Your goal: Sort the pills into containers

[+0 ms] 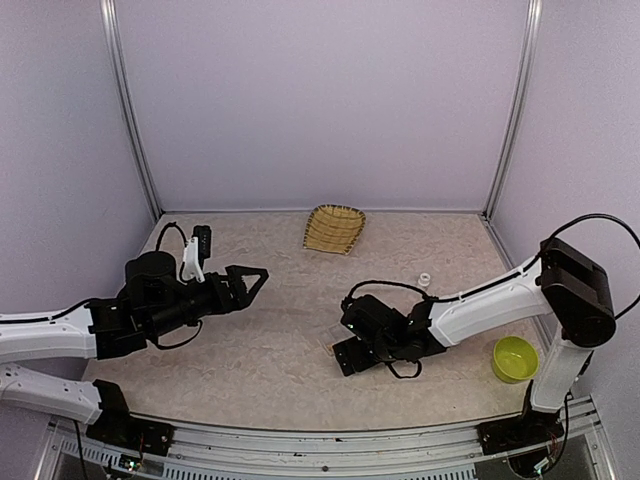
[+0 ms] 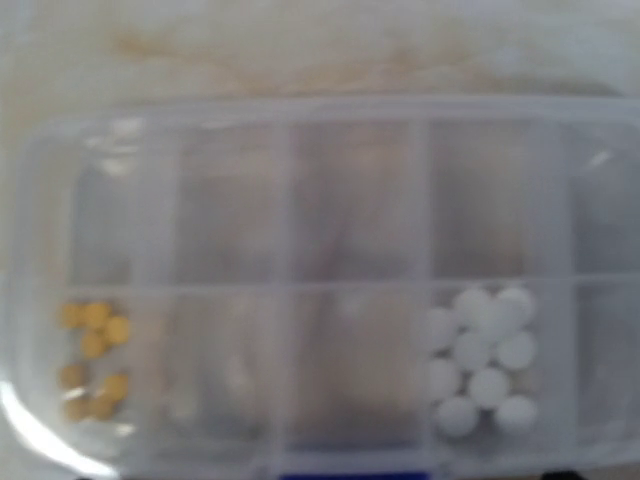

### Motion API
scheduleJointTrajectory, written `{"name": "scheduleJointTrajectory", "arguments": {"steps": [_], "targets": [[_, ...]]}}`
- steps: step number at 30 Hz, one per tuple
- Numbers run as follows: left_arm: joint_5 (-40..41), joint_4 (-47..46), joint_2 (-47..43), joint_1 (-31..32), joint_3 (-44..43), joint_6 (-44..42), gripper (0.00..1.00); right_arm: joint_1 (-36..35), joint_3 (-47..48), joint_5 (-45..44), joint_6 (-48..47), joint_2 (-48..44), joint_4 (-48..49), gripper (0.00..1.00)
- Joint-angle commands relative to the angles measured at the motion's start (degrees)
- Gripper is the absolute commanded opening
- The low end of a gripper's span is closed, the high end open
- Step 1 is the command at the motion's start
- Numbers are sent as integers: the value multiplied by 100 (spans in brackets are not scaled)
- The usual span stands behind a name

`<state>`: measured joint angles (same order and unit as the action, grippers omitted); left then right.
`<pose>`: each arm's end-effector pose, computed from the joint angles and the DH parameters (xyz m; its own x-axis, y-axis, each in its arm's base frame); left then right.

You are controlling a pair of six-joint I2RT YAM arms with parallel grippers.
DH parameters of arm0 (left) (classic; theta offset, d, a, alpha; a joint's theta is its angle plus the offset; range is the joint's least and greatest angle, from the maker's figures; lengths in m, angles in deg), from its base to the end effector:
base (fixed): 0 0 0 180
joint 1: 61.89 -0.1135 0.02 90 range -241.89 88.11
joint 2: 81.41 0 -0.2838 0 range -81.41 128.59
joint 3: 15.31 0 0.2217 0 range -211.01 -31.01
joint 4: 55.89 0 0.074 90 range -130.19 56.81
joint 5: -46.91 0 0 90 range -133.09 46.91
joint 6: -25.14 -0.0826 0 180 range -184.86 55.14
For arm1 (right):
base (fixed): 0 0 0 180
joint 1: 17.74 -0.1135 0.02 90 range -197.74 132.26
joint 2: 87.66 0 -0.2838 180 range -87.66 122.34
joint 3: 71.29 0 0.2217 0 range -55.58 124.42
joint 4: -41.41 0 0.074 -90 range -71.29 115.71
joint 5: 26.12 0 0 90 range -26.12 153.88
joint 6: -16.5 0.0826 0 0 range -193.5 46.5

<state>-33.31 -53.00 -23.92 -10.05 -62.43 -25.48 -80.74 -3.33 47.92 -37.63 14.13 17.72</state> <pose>0.1573 -0.1775 0.2773 -0.5363 -0.3294 -0.7771 0.4301 0.6855 -0.5874 0.1767 0.2967 0.1385 -0.7730 -0.2762 -0.5711 -0.4155 0.9007 0.1267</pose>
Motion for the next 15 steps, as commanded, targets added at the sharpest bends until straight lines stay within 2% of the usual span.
{"name": "scheduleJointTrajectory", "arguments": {"steps": [1, 11, 15], "targets": [[255, 260, -214, 63, 81, 8, 99, -36, 131, -521, 218, 319, -636, 96], [410, 412, -265, 94, 64, 66, 98, -31, 671, -987, 506, 862, -594, 96], [562, 445, -289, 148, 62, 114, 99, -30, 1100, -1242, 713, 1208, -751, 100]]}}
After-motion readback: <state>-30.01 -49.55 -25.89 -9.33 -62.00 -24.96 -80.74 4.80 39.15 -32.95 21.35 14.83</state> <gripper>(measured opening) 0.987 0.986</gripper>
